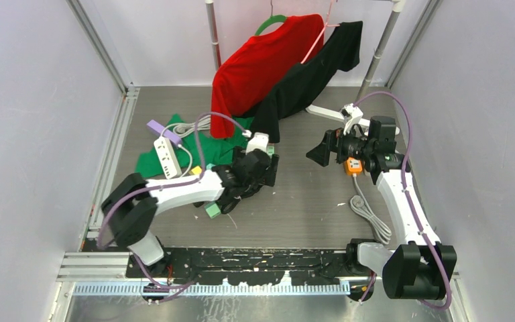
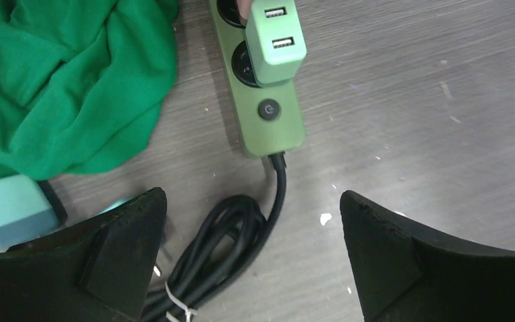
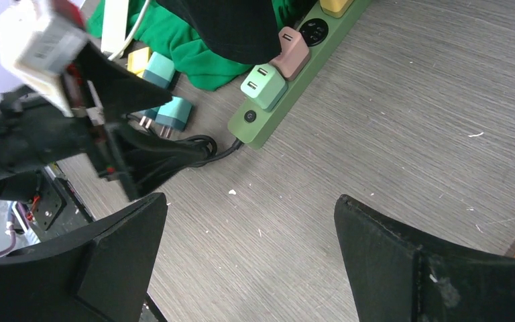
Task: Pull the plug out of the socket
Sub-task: Move the socket to the center of the board.
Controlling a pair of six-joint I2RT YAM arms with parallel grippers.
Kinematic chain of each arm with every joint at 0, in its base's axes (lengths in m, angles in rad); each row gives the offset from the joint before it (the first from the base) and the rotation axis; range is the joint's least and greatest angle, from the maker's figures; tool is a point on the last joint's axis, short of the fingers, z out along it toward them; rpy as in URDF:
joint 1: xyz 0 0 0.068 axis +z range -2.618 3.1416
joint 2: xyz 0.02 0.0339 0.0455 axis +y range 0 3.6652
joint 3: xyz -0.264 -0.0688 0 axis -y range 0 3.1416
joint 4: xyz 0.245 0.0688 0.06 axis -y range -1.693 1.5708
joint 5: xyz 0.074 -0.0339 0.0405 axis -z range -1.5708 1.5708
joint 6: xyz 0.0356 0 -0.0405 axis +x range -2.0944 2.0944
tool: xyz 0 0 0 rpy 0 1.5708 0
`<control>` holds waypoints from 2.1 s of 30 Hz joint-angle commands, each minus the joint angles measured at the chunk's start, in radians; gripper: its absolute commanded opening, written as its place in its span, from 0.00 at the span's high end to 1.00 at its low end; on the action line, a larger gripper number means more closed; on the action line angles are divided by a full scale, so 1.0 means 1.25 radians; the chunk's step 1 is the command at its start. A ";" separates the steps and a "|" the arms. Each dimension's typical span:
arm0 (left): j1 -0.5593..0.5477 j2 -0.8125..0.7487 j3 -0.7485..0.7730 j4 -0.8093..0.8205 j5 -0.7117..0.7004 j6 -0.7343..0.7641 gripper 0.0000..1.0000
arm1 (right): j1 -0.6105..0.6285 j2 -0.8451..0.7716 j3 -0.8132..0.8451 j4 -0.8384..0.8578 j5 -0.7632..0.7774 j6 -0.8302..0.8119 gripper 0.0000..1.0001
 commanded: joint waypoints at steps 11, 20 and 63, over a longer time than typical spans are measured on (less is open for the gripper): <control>0.004 0.306 0.285 -0.100 -0.096 0.100 0.05 | -0.004 -0.017 -0.010 0.066 0.000 0.023 0.00; 0.041 0.382 0.358 -0.124 -0.041 0.089 0.29 | -0.004 -0.016 -0.013 0.070 0.001 0.023 0.00; -0.063 0.091 -0.145 0.060 0.535 0.563 0.87 | -0.004 -0.018 -0.017 0.021 -0.075 -0.079 0.00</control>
